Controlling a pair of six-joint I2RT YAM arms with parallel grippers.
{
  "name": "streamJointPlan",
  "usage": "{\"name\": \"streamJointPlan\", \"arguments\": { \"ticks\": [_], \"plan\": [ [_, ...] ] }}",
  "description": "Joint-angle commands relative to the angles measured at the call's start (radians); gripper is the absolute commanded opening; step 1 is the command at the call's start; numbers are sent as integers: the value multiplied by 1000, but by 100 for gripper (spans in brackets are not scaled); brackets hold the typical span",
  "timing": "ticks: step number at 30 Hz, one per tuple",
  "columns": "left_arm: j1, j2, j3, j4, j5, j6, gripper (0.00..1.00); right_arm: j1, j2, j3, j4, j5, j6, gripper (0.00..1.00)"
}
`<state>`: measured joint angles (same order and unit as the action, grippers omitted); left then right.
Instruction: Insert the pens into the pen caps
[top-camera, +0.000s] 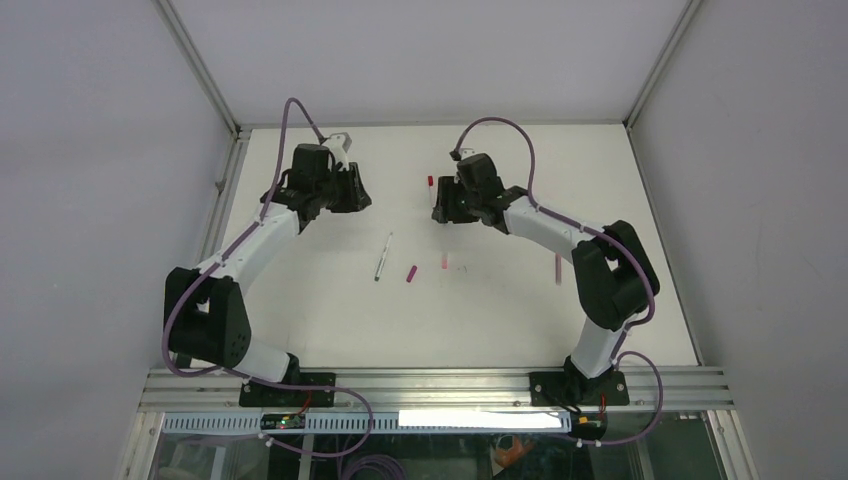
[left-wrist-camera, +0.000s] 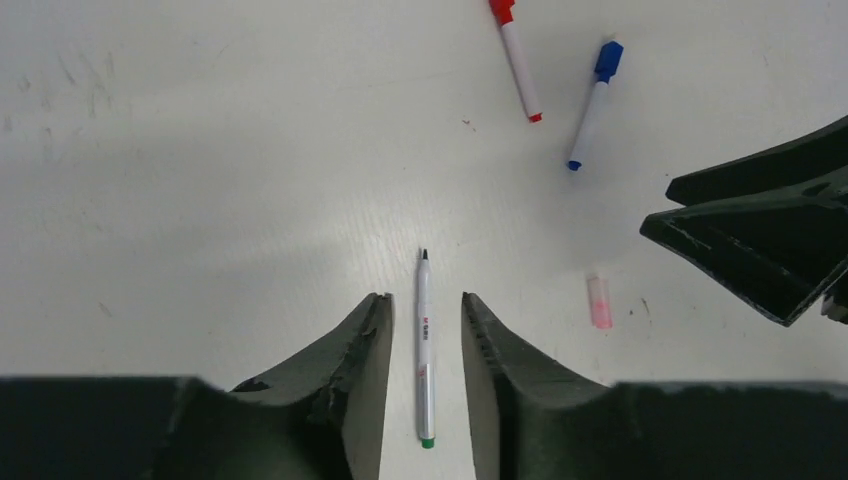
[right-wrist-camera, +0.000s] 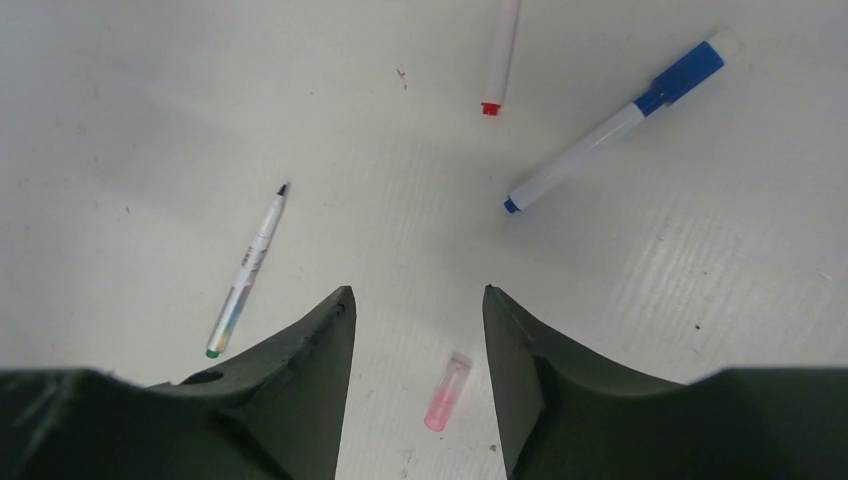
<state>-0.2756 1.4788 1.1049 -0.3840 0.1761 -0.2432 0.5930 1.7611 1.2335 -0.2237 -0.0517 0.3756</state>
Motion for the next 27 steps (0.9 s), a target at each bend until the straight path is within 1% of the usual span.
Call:
{"name": "streamJointPlan", "arguments": {
  "ticks": [1,4,5,8,10,16,17,21,24,27],
  "plan": [
    [-25,30,23,13,71,35,46,4,-48,-1,123,-61,28,52],
    [-103,72,40,-15,-11,70,53,4,-53,2,108,-56,25,52],
    [-129,97,61,-32,-60,78,55,6,-51,12,94,-51,25,52],
    [-180,147,101,-67,-116,88,56,12,-51,25,61,-32,19,52],
    [-226,179,127,-87,-150,94,56,11,-62,16,57,-15,19,52],
    [-338,299,225,-150,-271,108,51,7,-118,-33,59,45,29,52],
    [-351,316,236,-158,-280,107,51,3,-128,-44,56,83,34,52],
    [-390,369,261,-166,-300,102,51,-29,-188,-96,32,192,71,52],
    [-412,400,275,-174,-313,101,51,-62,-219,-122,11,201,84,51],
    [-415,396,264,-186,-369,84,50,-60,-228,-114,-34,222,108,48]
  ]
}}
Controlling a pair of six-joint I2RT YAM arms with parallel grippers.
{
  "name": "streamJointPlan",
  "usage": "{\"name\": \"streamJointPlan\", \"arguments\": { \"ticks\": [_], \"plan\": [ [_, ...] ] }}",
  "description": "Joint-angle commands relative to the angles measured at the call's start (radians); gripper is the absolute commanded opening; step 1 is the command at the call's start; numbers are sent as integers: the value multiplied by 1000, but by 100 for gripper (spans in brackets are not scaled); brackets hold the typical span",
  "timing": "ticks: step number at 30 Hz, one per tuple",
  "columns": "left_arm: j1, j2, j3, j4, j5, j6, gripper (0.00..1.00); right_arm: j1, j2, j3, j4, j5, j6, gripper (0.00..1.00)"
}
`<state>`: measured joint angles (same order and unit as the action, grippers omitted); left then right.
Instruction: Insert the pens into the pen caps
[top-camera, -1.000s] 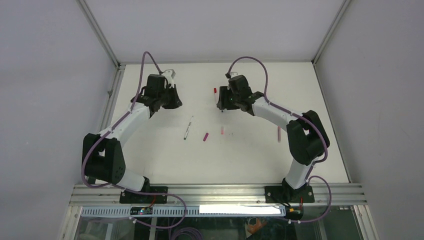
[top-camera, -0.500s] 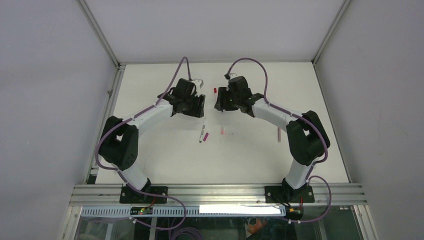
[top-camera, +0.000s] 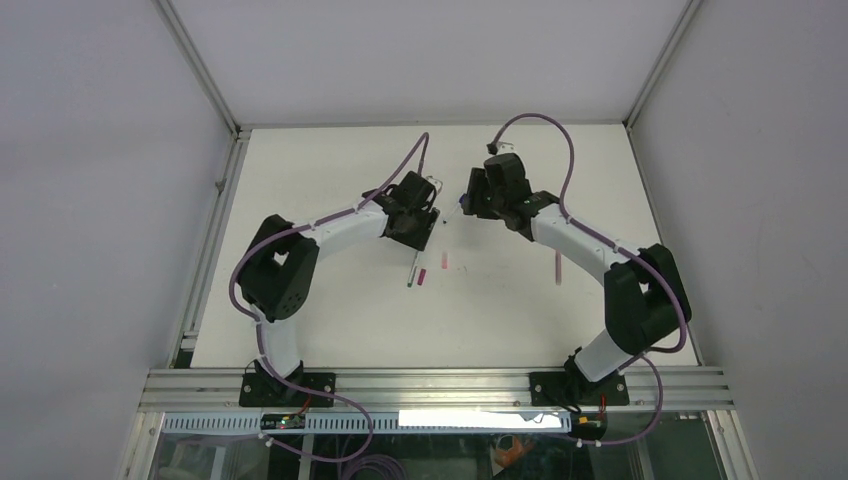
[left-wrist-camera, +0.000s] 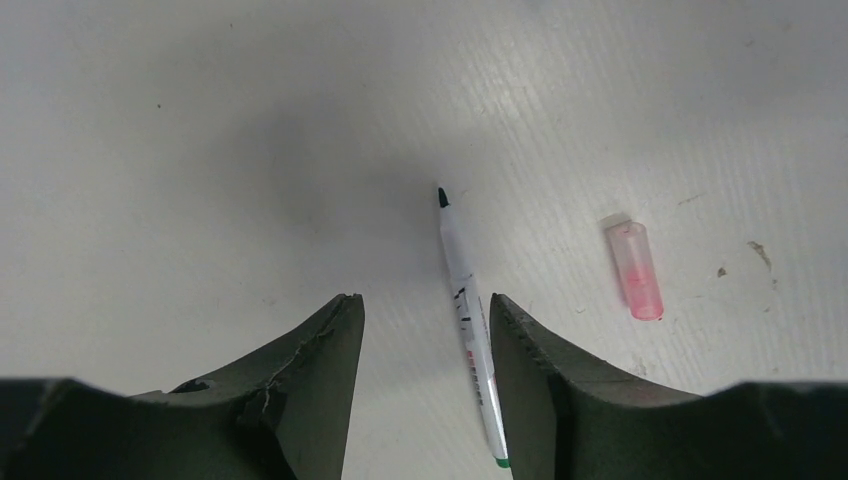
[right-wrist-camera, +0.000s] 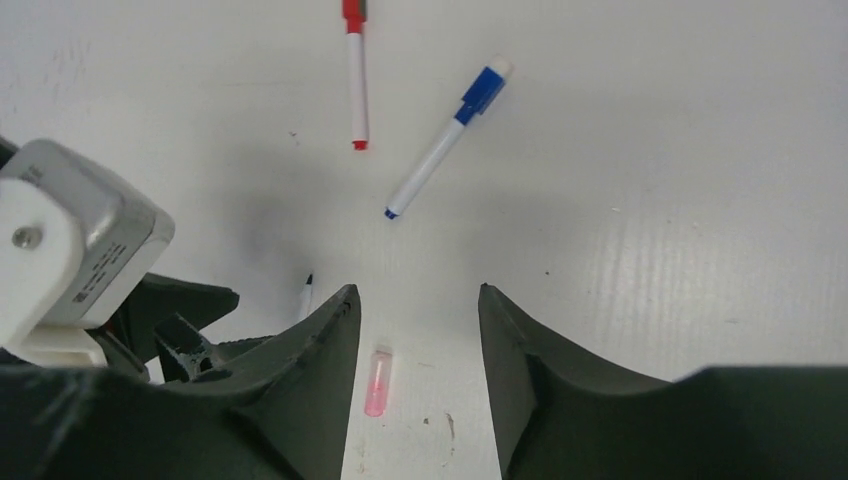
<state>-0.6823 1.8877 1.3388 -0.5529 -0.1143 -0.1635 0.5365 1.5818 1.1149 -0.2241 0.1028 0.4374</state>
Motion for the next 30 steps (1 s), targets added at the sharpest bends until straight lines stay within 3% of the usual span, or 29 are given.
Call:
{"name": "streamJointPlan", "arguments": {
  "ticks": [1,12,20,25,30],
  "plan": [
    [-8,-27,18,-18,-95,0,50,2,-44,20,-56,64,61,48],
    [45,-401,-249,-52,-185,-40,50,207,215,432,-517,152,368,40],
    [47,-687,-413,-81,-181,-105,52,225,459,549,-573,114,429,26],
    [46,-817,-449,-108,-141,-117,52,243,553,632,-575,134,443,26],
    [44,-843,-464,-107,-90,-132,51,261,582,679,-584,164,445,27]
  ]
}}
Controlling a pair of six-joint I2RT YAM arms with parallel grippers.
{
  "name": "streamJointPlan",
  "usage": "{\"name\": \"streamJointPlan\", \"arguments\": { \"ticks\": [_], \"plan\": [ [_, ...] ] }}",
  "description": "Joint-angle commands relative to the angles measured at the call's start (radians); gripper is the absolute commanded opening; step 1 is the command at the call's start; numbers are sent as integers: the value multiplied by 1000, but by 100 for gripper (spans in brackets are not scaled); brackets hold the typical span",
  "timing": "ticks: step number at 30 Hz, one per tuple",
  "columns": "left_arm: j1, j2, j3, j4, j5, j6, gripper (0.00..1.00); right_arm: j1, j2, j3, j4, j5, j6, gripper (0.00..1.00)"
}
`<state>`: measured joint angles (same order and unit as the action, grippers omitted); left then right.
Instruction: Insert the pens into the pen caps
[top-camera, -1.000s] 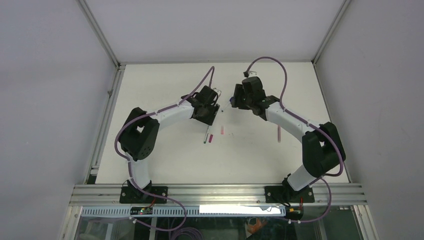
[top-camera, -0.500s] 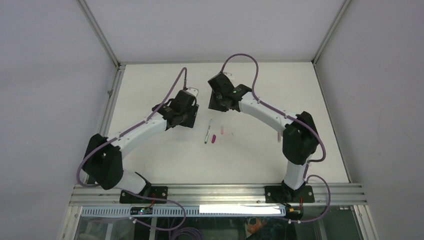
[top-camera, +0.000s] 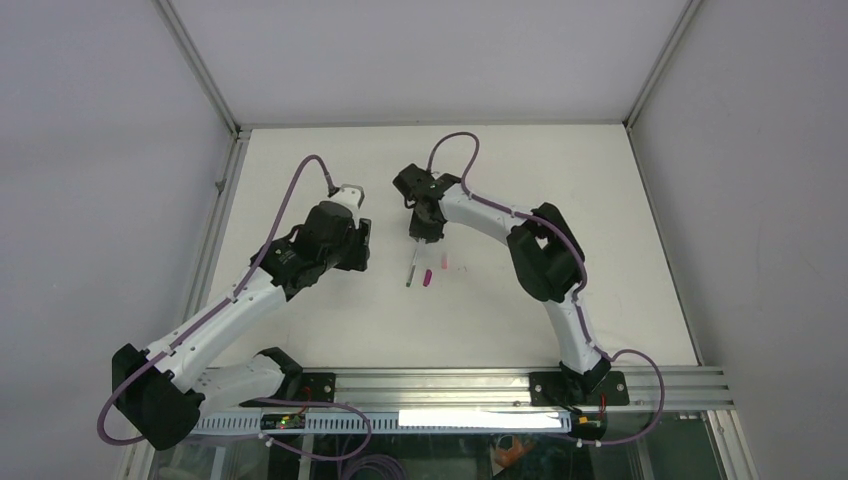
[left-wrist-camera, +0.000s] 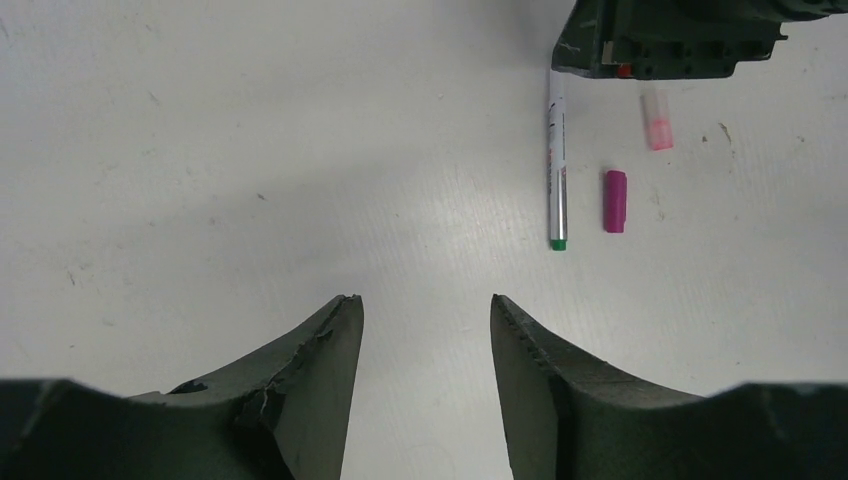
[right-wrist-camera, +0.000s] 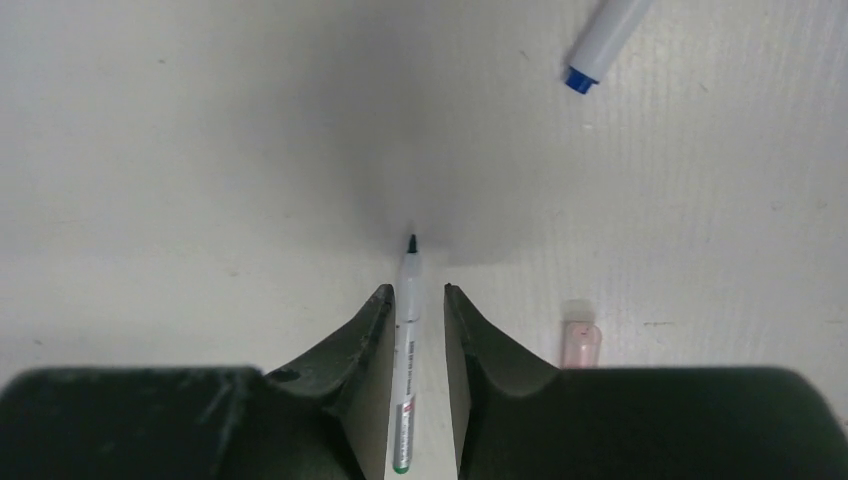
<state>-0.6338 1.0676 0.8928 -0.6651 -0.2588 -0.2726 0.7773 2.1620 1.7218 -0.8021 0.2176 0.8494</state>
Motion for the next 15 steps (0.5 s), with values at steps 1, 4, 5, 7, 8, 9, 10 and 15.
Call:
{"name": "streamJointPlan", "arguments": {
  "ticks": [1,4,5,7,8,9,10,15],
  "plan": [
    [-4,-25,-24,5,57,-25,51,24,1,74,-8,61,35,27],
    [-4,-26,-32,13,75,-30,50,32,-8,69,-12,85,33,28],
    [-4,-26,-35,14,78,-30,51,34,-8,71,-15,86,31,28],
    [-4,-23,-35,17,80,-29,51,37,-1,78,-27,83,27,28],
    [-4,-21,-34,18,83,-28,51,39,4,83,-35,83,25,28],
    [-4,-20,-35,18,86,-28,51,43,8,86,-45,83,25,28],
    [-4,-21,-34,18,88,-28,51,45,11,89,-49,83,24,28],
    [-4,-26,-41,19,91,-30,51,54,41,96,-56,71,23,29]
  ]
}}
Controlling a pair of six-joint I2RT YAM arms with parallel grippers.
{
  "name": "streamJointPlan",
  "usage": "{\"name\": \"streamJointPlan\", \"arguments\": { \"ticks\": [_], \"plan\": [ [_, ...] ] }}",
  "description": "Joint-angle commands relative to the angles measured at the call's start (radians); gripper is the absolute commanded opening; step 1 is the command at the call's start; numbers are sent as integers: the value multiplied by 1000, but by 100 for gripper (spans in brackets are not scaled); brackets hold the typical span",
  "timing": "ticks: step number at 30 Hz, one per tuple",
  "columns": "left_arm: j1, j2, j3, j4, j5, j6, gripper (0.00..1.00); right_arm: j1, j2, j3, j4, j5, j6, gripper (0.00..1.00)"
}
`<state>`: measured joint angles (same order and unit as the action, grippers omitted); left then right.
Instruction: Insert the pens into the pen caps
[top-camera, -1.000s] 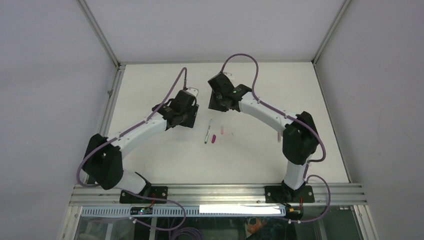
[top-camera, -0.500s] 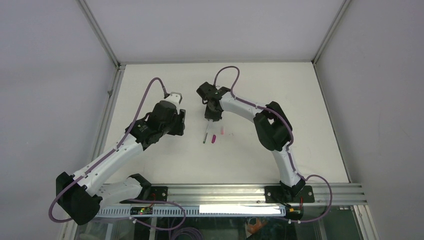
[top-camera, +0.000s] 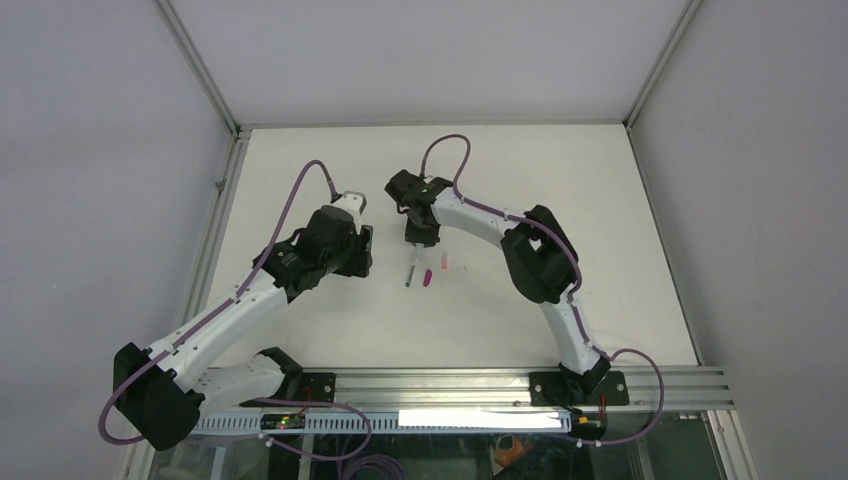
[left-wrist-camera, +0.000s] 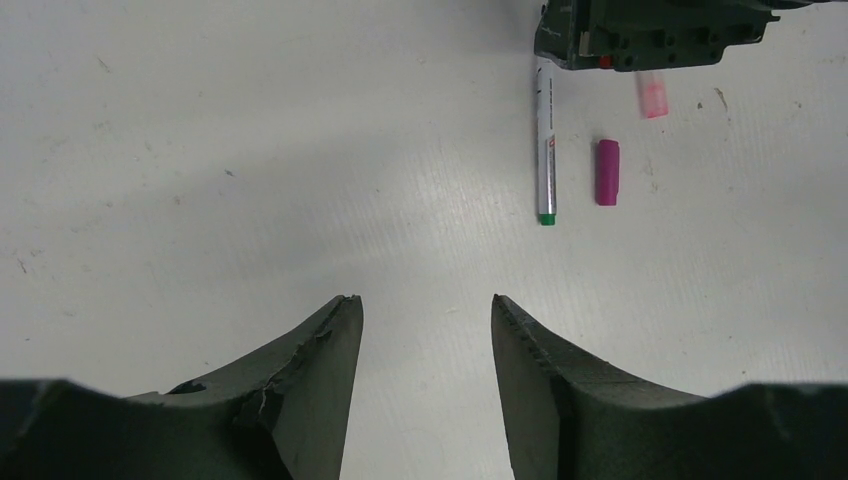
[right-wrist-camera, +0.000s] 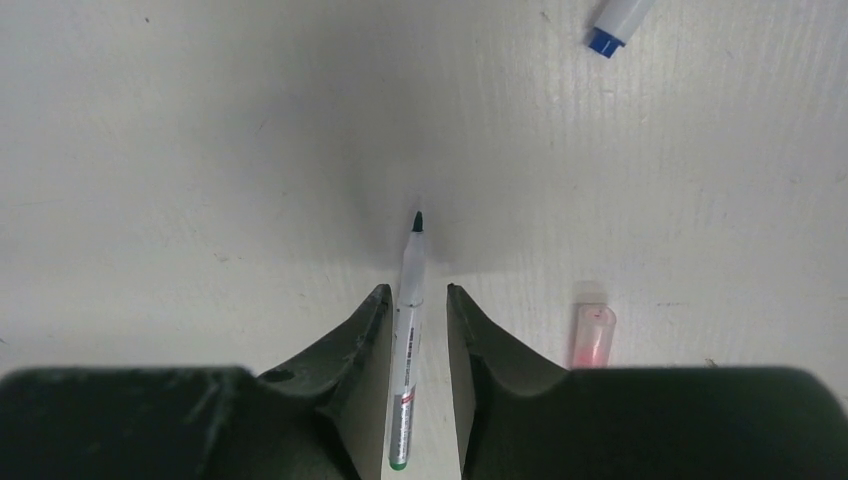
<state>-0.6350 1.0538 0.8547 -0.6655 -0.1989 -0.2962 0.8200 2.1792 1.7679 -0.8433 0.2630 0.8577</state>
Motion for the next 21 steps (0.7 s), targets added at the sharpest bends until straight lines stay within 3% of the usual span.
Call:
{"name": "streamJointPlan", "arguments": {
  "ticks": [1,8,9,10,14,17,21],
  "plan": [
    [-3,-12,-5,21,32,-7,51,11,36,55,-14,23,15,29],
    [-3,-12,-14,20,36,-12,52,16,98,97,-28,19,3,27],
    [-3,-13,-15,20,35,-13,52,16,104,100,-32,22,-1,18],
    [-3,-14,-16,21,34,-14,52,16,109,98,-32,21,-4,2],
    [-3,-22,-26,35,40,-13,53,18,96,55,0,15,-17,0],
    [-3,-50,-96,161,77,-1,59,16,-13,-73,168,-36,-57,0],
    [-3,-89,-233,411,171,-5,68,16,-219,-311,518,-16,-93,0]
  ]
}}
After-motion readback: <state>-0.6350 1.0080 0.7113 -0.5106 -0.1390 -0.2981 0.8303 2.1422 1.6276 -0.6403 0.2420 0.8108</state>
